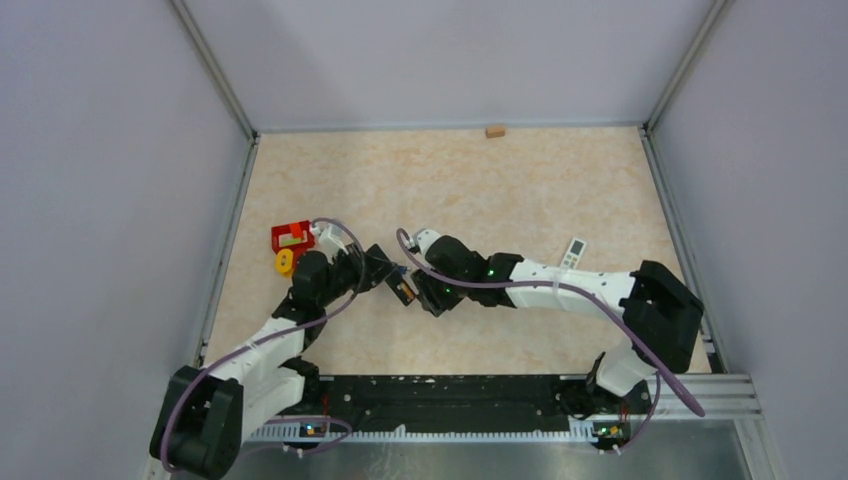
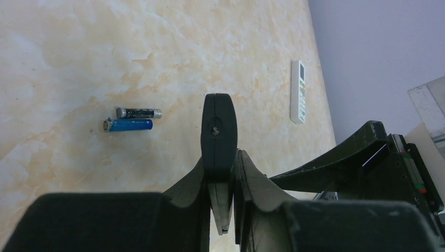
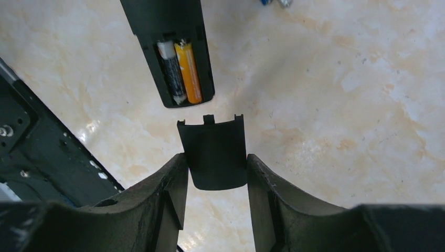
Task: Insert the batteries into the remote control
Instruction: Load the battery cover into the remote control.
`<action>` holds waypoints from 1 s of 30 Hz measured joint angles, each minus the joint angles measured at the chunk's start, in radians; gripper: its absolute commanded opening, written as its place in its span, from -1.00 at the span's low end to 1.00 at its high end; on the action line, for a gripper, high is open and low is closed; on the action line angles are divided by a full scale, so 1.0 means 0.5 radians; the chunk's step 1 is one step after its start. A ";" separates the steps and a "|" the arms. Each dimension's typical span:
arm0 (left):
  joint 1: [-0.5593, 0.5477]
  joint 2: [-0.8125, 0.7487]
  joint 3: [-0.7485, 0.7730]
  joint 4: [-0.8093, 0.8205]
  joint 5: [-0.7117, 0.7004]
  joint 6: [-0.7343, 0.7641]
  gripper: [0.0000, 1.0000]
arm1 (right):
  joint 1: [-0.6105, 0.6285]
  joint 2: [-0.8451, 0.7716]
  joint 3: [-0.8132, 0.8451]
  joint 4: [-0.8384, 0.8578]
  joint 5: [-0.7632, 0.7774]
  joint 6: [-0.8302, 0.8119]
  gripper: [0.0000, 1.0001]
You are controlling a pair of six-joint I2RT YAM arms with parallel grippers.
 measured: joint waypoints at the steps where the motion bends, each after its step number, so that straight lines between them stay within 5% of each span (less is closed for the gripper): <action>1: -0.001 -0.012 -0.002 0.011 0.002 0.000 -1.00 | 0.000 0.005 0.016 0.007 -0.002 0.008 -0.12; 30: -0.001 -0.170 -0.004 -0.015 0.034 -0.044 -1.00 | 0.049 0.198 0.224 0.170 0.011 0.086 -0.11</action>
